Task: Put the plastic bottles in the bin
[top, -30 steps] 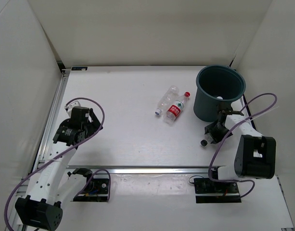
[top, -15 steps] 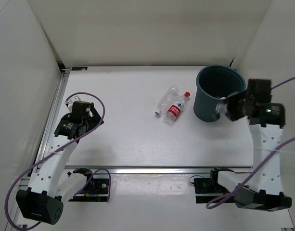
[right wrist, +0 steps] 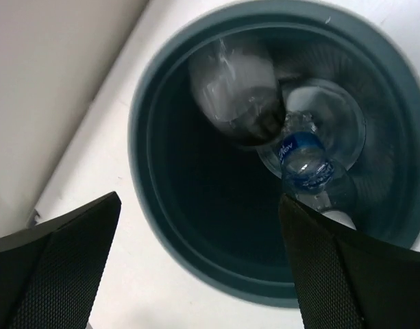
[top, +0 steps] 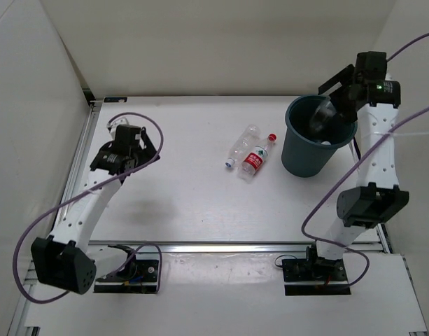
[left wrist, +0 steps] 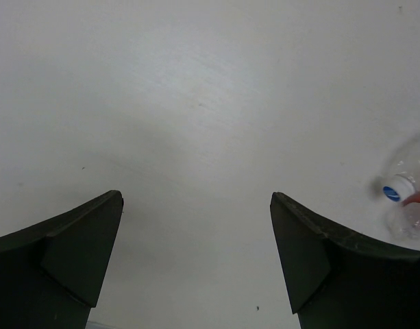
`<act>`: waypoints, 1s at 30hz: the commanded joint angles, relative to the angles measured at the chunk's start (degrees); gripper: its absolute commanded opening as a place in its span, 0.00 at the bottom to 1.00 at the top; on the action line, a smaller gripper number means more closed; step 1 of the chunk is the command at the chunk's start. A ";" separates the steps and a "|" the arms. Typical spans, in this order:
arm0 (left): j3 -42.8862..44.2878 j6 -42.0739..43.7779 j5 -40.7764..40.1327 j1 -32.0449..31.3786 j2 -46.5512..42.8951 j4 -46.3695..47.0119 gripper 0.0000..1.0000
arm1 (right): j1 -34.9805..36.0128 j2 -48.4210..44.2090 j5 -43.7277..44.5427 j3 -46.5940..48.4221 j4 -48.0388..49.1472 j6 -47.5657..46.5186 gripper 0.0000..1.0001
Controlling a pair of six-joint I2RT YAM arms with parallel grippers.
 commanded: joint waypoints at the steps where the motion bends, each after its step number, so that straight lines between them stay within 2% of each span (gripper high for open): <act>1: 7.65 5.02 1.96 -3.26 6.53 7.62 1.00 | -0.14 -2.27 -3.02 1.90 0.43 -4.88 1.00; 4: 12.49 11.43 8.17 -6.42 12.78 11.59 1.00 | -0.14 -6.90 -4.51 -1.25 1.39 -5.41 1.00; 10: 33.66 23.74 18.47 -14.24 35.27 14.67 1.00 | -0.14 -15.53 -9.70 -7.86 4.65 -5.41 1.00; 11: 39.78 24.62 19.97 -14.95 41.13 14.67 1.00 | 0.38 -16.32 -9.71 -8.64 4.65 -5.93 1.00; 18: 63.43 21.99 27.18 -16.10 60.40 14.67 1.00 | -0.75 -21.68 -10.23 -8.65 4.65 -11.38 1.00; 22: 70.51 21.29 30.79 -17.59 67.55 14.67 1.00 | -0.76 -22.39 -9.18 -9.70 4.65 -13.58 1.00; 30: 68.85 19.44 33.96 -21.20 72.91 14.67 1.00 | -1.29 -23.54 -8.65 -10.23 3.60 -13.50 1.00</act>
